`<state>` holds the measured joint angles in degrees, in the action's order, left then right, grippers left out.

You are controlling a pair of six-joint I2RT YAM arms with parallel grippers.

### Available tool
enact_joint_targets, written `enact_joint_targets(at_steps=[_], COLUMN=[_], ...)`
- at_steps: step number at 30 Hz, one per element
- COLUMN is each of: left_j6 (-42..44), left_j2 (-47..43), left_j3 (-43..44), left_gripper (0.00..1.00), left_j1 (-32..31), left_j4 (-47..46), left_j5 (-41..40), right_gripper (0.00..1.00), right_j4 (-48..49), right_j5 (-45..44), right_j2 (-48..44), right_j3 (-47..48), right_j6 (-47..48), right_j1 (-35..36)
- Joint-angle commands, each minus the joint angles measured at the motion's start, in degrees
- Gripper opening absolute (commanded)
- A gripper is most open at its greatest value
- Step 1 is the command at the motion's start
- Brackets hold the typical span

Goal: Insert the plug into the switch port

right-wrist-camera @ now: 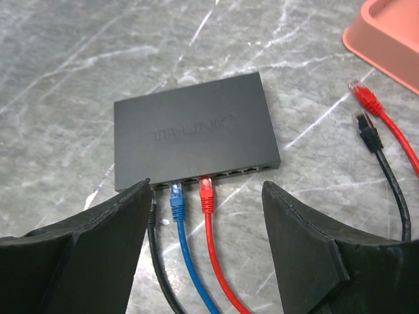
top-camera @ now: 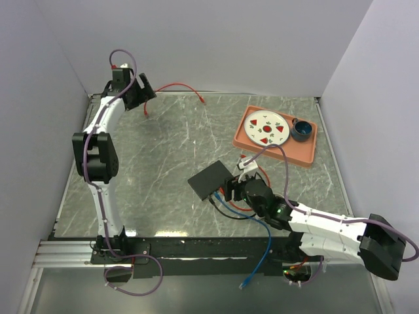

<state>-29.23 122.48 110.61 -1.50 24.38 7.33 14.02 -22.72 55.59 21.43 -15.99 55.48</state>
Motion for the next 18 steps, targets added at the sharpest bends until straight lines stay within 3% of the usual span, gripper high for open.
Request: enact_joint_targets(at_steps=[1,12,18], left_j6=[1.3,4.5,4.4], left_j2=[5.3,18.2,20.9], left_j3=[8.6,18.4,19.2], left_gripper=[0.97,0.99,0.73], left_j1=[0.5,0.7,0.4], left_j4=[2.2,1.2,-0.2], left_j5=[-5.8,-9.3,-8.9], right_gripper=[0.76,0.77,0.77], right_j4=[-0.7,-1.9,-2.0], right_j5=[0.1,0.0,-0.7], right_j2=[0.7,0.7,0.7], right_j3=[2.9,2.3,1.0], right_j6=[-0.7,-1.0,-1.8], right_j1=[-0.6,-1.2,-1.5])
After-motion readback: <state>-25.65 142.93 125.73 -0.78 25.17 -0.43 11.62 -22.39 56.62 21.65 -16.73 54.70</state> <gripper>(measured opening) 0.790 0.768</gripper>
